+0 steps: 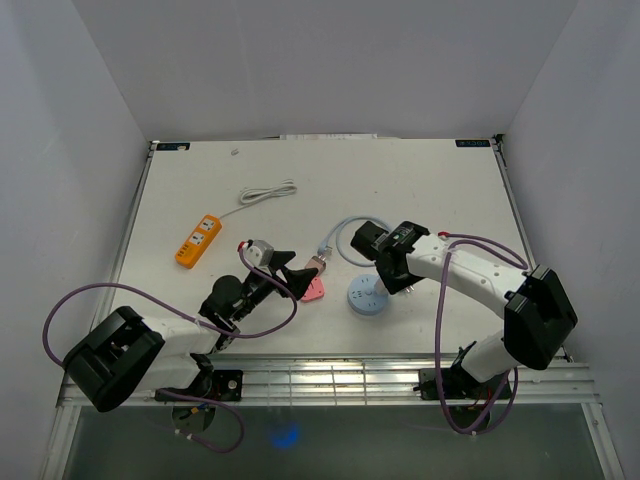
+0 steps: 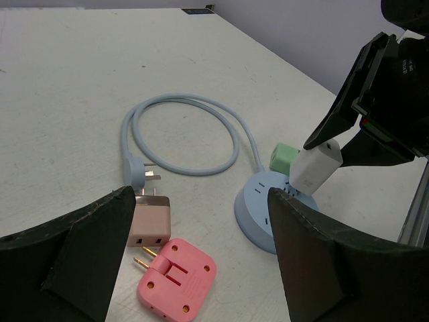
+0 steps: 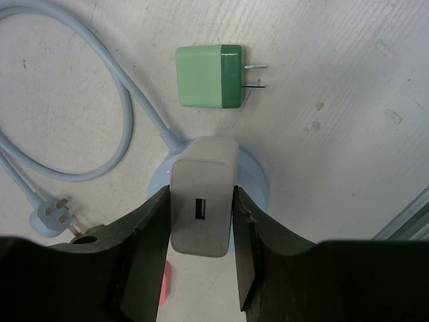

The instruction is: Insert the plug

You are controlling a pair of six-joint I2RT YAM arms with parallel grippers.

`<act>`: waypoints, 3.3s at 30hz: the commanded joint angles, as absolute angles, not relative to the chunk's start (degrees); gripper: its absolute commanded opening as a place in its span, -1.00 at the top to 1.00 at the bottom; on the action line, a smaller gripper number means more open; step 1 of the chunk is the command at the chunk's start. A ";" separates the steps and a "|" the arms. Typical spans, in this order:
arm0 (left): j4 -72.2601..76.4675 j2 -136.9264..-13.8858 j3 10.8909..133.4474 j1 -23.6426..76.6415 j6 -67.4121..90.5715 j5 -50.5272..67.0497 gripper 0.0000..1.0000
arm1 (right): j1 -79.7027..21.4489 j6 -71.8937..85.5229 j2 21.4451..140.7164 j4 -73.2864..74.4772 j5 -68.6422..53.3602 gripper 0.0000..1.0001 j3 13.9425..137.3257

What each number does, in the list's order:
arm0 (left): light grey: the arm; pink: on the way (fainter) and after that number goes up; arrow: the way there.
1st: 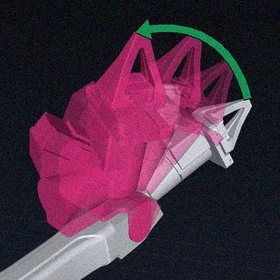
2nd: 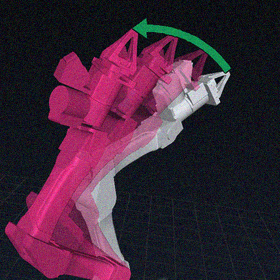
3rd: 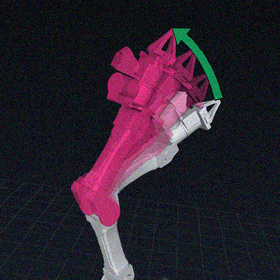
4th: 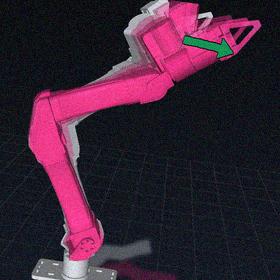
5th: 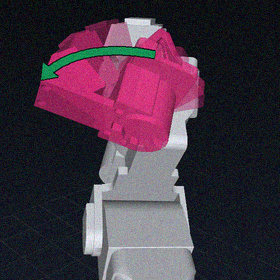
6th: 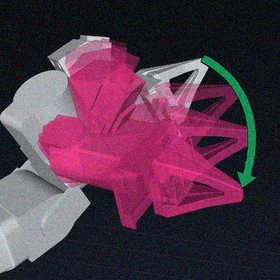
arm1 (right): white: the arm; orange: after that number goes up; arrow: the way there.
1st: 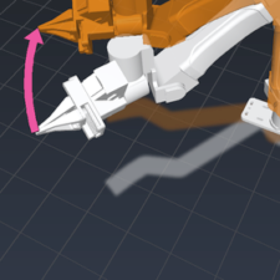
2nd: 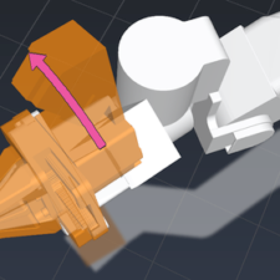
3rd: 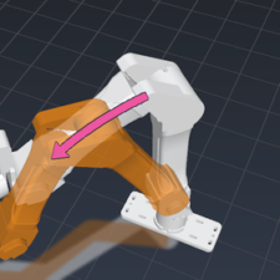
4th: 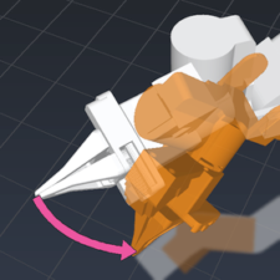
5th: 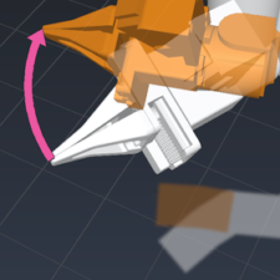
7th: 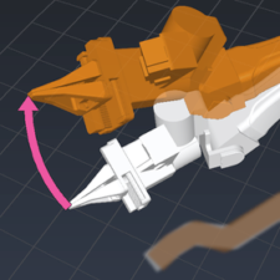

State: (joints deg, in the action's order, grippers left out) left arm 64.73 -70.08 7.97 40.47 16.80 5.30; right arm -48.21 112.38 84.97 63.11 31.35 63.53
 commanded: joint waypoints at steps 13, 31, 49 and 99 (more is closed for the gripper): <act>65.30 -69.52 8.09 40.43 16.61 5.01 -0.81 | -48.78 124.19 87.80 67.15 33.66 0.84 66.71; 65.39 -69.52 8.09 40.43 16.70 5.36 -0.81 | -49.04 130.16 93.78 74.97 31.11 0.85 70.31; 60.91 -76.46 11.77 40.60 18.80 10.80 -0.79 | -49.92 129.20 93.43 74.97 33.66 0.84 71.37; 62.14 -98.26 18.28 54.40 26.28 7.21 -0.51 | -50.19 128.50 92.02 74.97 35.24 0.84 67.94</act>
State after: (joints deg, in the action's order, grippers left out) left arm 61.28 -97.30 17.08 53.74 25.61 7.68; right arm -49.91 113.12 93.21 71.72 33.17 68.82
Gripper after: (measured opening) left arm 0.761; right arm 0.428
